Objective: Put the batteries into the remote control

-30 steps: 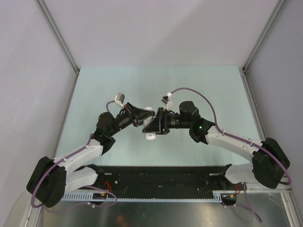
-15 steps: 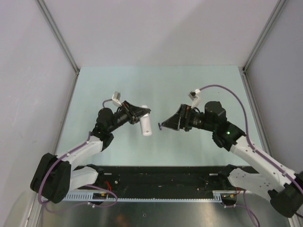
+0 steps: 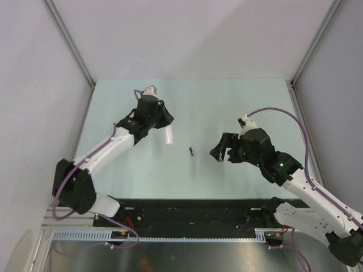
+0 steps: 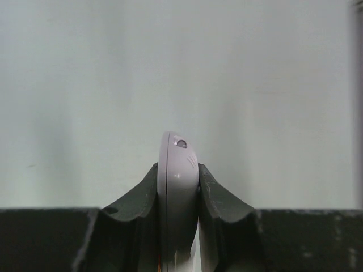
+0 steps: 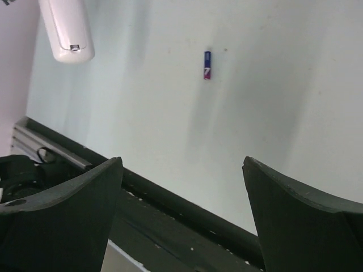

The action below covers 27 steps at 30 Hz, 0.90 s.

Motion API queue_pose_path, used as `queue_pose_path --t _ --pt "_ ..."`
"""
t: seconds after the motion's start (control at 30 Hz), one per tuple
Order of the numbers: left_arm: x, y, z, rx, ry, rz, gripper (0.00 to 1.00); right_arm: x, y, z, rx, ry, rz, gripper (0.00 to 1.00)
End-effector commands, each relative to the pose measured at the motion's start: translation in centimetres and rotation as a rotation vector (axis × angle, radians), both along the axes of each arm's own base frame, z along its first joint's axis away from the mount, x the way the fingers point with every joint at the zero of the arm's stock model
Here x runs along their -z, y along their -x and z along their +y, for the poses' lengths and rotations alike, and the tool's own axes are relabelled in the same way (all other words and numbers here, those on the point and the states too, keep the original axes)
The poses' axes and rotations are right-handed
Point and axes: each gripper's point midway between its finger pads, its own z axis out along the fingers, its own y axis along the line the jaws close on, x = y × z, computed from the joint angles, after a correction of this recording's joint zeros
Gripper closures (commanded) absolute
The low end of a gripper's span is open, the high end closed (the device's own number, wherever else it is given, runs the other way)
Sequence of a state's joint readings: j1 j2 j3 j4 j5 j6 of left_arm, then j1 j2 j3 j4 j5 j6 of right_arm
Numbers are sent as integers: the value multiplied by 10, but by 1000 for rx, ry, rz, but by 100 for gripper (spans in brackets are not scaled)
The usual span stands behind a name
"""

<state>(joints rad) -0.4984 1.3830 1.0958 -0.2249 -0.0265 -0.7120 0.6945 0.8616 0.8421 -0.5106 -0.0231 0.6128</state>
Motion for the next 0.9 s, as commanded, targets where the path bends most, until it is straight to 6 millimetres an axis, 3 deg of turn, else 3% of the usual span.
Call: queue_pose_path --t 0.0,0.07,0.1,0.2,0.3,0.33,0.63,0.7,0.83,0.87 --pt "60 -4 51 -111 -481 142 100 -12 -3 -20 53 86 -80 9" --pt "74 -1 57 -108 -603 185 100 -11 -2 -23 59 103 -87 9" --pt "80 -10 63 -147 -684 193 100 -11 -2 -23 59 106 -89 9" --pt "95 -13 73 -186 -865 229 100 -12 -4 -25 62 117 -100 9" --pt "106 -14 84 -229 -967 248 100 -11 -5 -23 53 122 -100 9" --pt "121 -12 89 -234 -1017 287 100 -10 -6 -23 50 124 -99 9" --pt "154 -21 97 -303 -1146 350 100 -9 -8 -24 26 157 -96 9" --pt "161 -21 94 -297 -1134 365 87 -9 -8 -27 30 159 -93 9" --pt "166 -22 91 -292 -1118 374 72 -8 -10 -31 40 165 -92 8" --pt "167 -22 90 -290 -1117 377 64 -8 -10 -32 41 165 -92 8"
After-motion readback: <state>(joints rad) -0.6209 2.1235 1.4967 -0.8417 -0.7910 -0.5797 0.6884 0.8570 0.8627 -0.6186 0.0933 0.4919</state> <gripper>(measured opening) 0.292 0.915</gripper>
